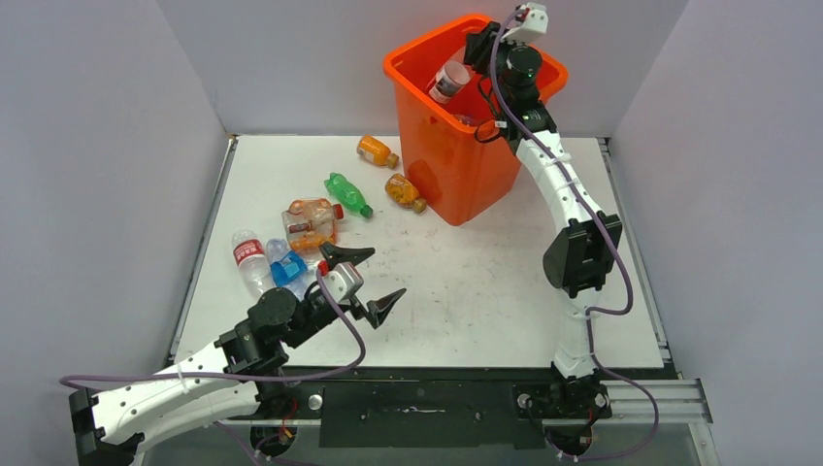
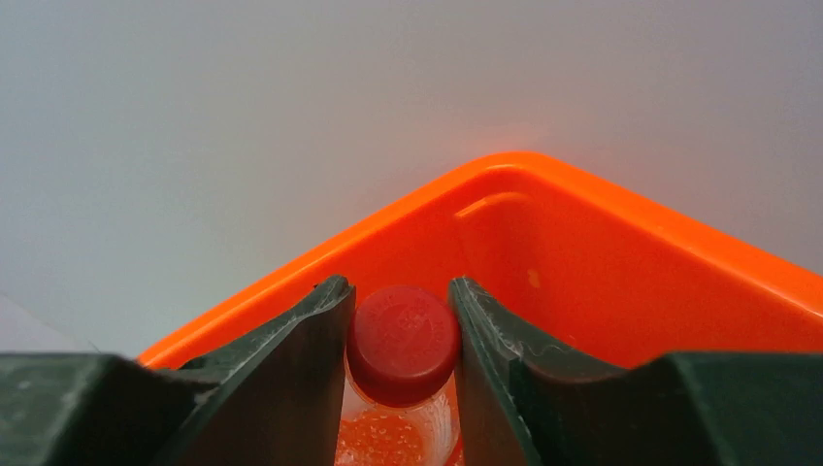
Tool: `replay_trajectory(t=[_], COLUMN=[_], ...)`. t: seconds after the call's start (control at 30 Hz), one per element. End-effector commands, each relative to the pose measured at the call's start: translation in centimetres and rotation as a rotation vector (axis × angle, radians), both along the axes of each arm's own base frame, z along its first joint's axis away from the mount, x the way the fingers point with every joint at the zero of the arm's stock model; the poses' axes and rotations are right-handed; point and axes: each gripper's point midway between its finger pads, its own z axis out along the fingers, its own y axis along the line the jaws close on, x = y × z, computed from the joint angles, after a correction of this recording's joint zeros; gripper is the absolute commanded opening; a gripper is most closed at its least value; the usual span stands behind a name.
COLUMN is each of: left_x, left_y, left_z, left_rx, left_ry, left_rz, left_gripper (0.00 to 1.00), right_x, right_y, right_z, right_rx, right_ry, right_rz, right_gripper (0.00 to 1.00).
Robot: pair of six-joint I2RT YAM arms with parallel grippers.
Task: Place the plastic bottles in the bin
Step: Place the plastic bottle in the trash bin.
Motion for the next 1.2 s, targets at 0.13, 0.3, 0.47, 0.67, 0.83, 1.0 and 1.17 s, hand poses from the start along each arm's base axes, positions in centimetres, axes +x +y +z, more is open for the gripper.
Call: replay_trajectory(t=[0.13,0.3,0.47,0.67,0.83,1.0,1.17], left_x=[-0.1,0.0,0.7,2.8,4.5,5.0,4.9], left_y=[-0.3,-0.1,0.6,3.0,6.5,10.2,13.4], left_z=[1.1,1.1,1.2,1.4,2.1,3.2,4.1], left_rx=[-0.010,-0.009,-0.010,-0.021,-0.052,-0.111,-0.103], left_ry=[-0.021,-0.022,-0.028,-0.016,0.005,0.017,0.003], left_rz=[-0.008,0.004,0.062,0.243,0.458,0.629,0.747], left_gripper=[0.96,0.96,0.96,0.96,0.96,0.96,0.96], right_x=[-3.7,-6.9,-12.4,-23.4,-30.1,-33.9,-36.7], right_y=[0.7,0.4,0.8,4.2,6.3,7.3,8.6], right_z=[6.3,11.6,17.0,19.4,12.8,1.7,-7.2], right_rx=[-0.007,0.079,0.133,0.133,0.094,0.022,-0.040], right_ry=[-0.110,-0.199,-0.285,-0.332,-0.242,-0.072,0.087], right_rz=[0.070,0.103,0.164,0.286,0.414,0.505,0.590], right_gripper=[0.85,0.93,0.96,0.99,1.00,1.00,1.00])
